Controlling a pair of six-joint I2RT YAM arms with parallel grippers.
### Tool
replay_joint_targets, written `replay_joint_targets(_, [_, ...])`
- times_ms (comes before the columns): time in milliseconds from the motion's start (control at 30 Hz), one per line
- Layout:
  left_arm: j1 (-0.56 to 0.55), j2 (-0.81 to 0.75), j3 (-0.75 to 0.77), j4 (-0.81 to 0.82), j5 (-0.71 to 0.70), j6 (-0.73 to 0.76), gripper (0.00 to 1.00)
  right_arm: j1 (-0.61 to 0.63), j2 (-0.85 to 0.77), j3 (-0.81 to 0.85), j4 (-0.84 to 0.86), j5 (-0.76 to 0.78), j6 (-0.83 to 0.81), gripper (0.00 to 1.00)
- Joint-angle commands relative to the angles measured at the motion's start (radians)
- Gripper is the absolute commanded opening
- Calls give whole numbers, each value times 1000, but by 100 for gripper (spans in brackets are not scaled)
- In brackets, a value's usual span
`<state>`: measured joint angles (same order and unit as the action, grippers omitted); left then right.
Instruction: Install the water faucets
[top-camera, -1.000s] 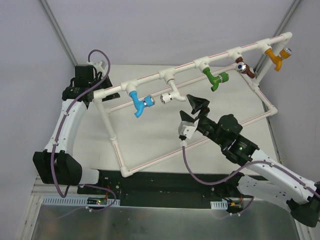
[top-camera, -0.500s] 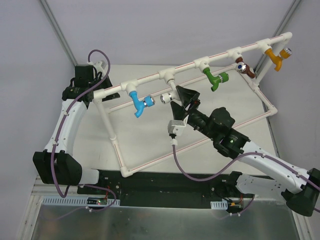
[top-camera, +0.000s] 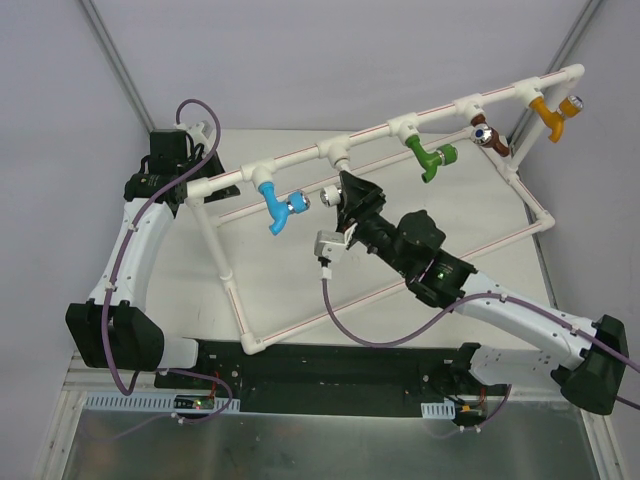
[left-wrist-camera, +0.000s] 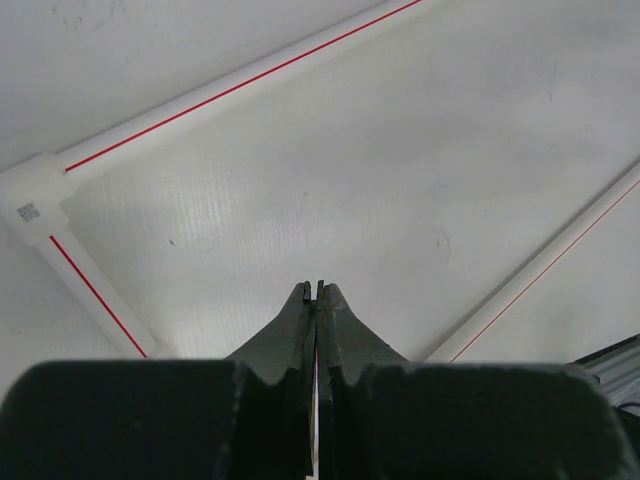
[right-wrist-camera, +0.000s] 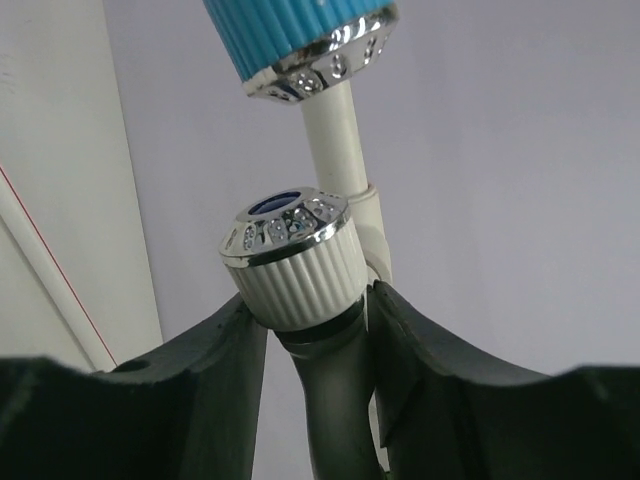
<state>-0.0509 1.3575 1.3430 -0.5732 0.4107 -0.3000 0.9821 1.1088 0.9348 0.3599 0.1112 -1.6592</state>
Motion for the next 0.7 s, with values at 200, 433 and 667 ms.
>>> replay_joint_targets(200, [-27, 55, -36, 4, 5, -10, 0, 47, 42, -13, 530, 389, 606, 0])
replay_joint_targets(433, [-27, 54, -36, 4, 5, -8, 0, 44, 2, -22, 513, 579, 1106, 0])
replay_joint_targets(667, [-29, 52, -36, 4, 4, -8, 0, 27, -23, -36, 452, 648, 1522, 0])
